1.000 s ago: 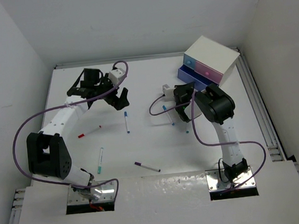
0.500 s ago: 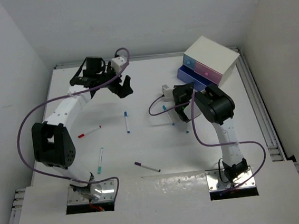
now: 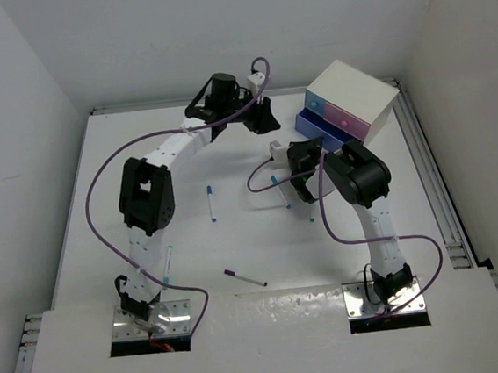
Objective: Sort the stationery into containers
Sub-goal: Open the drawer in the storage box.
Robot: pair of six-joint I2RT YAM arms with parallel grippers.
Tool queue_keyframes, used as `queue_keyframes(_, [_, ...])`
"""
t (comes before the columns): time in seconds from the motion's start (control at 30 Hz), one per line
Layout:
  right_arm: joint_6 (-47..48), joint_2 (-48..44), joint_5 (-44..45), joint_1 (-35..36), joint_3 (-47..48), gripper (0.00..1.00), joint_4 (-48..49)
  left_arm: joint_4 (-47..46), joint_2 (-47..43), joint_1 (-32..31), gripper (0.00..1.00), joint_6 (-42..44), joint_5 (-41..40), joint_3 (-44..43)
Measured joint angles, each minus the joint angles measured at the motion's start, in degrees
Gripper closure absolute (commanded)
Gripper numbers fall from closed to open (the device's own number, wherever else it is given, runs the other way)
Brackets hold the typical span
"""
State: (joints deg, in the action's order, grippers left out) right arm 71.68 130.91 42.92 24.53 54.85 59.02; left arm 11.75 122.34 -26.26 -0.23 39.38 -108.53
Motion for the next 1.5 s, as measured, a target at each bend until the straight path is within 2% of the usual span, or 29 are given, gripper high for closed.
queue_keyframes(0.27, [0.0,0.0,0.0,0.1,0.0,1.0,-0.1,-11.4,12.8,-3.4,0.65,-10.1,1.7,-10.9])
queue_keyframes(0.43, [-0.1,0.0,-0.1,0.5,0.0,1.0,-0.1,-17.8,16.0,-4.2,0.68,-15.1,2.5,-11.8])
queue_keyframes(0.7, [0.2,0.0,-0.3,2.1,0.1,1.0,0.0,-23.3,16.4,-3.3,0.59,-19.1,2.8,-11.5])
queue_keyframes(1.0, [1.4,0.0,-1.9,2.9,-1.0,1.0,2.0,-22.1,16.2,-2.2,0.58,-18.2,3.5,-10.6])
queue_keyframes(1.07, [1.5,0.0,-2.2,2.9,-1.2,1.0,2.3,-22.1,16.2,-2.6,0.54,-18.3,4.0,-10.6])
queue_keyframes(1.17, [1.7,0.0,-2.4,2.9,-1.3,1.0,2.4,-22.6,16.2,-3.5,0.44,-18.8,4.8,-10.6])
queue_keyframes(1.37, [1.8,0.0,-2.6,2.9,-1.3,1.0,2.5,-23.4,16.2,-4.0,0.39,-19.6,5.4,-10.4])
queue_keyframes(1.4, [1.9,0.0,-2.6,2.9,-1.3,1.0,2.5,-23.7,16.0,-3.9,0.33,-19.8,5.3,-10.0])
queue_keyframes(1.5, [2.0,0.0,-2.6,2.9,-1.3,1.0,2.5,-24.1,14.9,-3.1,0.25,-20.1,4.9,-7.8])
